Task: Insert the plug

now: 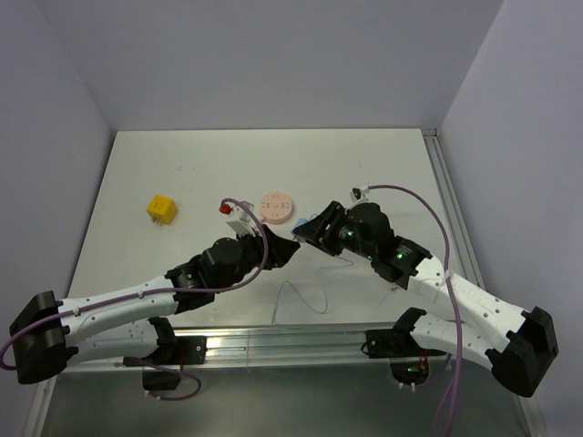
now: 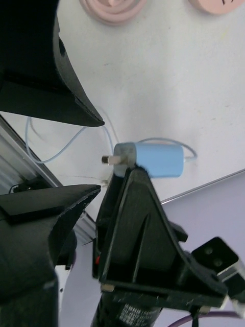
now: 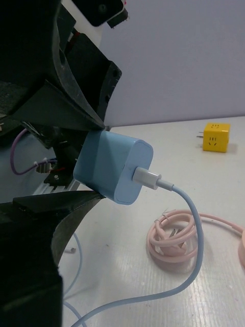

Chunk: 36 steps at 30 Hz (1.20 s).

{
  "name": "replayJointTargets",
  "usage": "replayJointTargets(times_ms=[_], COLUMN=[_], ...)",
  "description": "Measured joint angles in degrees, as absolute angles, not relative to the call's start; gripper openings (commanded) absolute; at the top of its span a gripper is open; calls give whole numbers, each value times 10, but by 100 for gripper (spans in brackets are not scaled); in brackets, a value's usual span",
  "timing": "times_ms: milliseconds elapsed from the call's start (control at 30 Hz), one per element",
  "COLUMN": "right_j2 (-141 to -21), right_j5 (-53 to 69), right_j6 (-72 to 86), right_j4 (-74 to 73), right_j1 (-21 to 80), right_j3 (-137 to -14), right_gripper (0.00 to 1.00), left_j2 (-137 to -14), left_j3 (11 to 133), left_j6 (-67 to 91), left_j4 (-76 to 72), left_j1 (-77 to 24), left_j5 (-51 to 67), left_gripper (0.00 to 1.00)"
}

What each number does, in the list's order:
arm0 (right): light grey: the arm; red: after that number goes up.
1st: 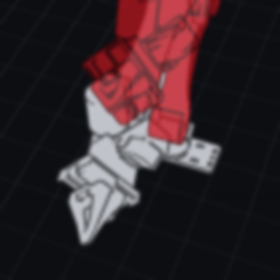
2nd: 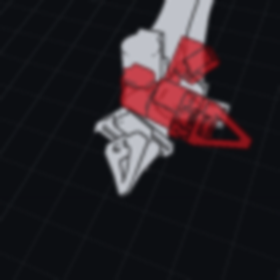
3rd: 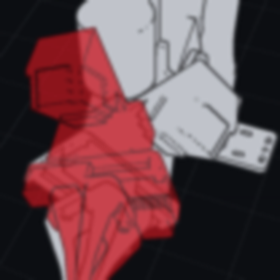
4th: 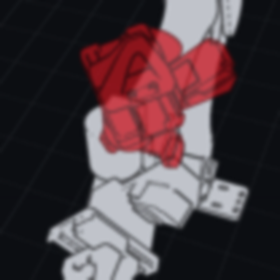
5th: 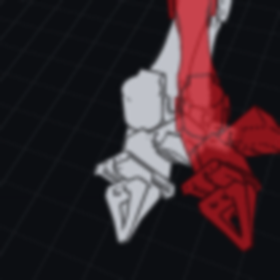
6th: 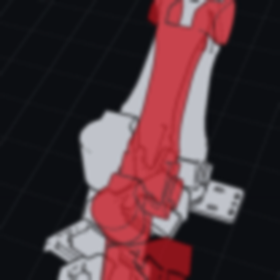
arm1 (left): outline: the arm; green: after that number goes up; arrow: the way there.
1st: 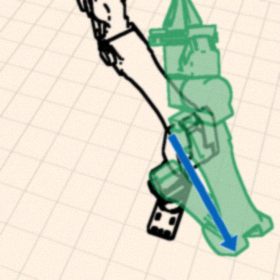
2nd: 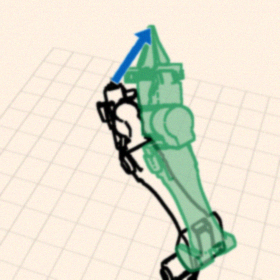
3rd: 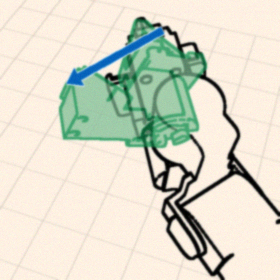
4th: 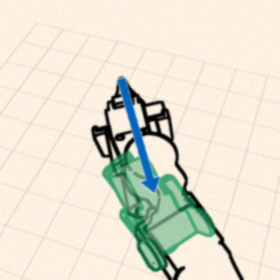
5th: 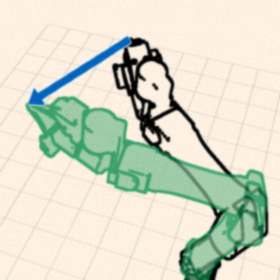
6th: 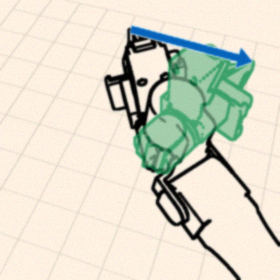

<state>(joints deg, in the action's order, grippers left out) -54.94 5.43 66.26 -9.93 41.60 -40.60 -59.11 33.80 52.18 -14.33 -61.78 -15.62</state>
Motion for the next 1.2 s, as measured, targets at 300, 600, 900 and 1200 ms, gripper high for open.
replayJointTargets(times_ms=[300, 600, 900, 1200], right_j2=[-538, -542, -542, -542], right_j5=[36, 25, 9, -13], right_j6=[693, 701, 718, 731], right_j4=[-102, -100, -94, -90], right_j1=[431, 440, 454, 474], right_j3=[-414, -414, -414, -414], right_gripper=[7, 7, 10, 14], left_j2=[-625, -630, -635, -634], left_j3=[347, 347, 347, 333], left_j6=[521, 519, 522, 537], left_j4=[-159, -195, -203, -231], left_j1=[-620, -622, -624, -628], left_j5=[-199, -199, -200, -215], left_gripper=[55, 56, 51, 25])
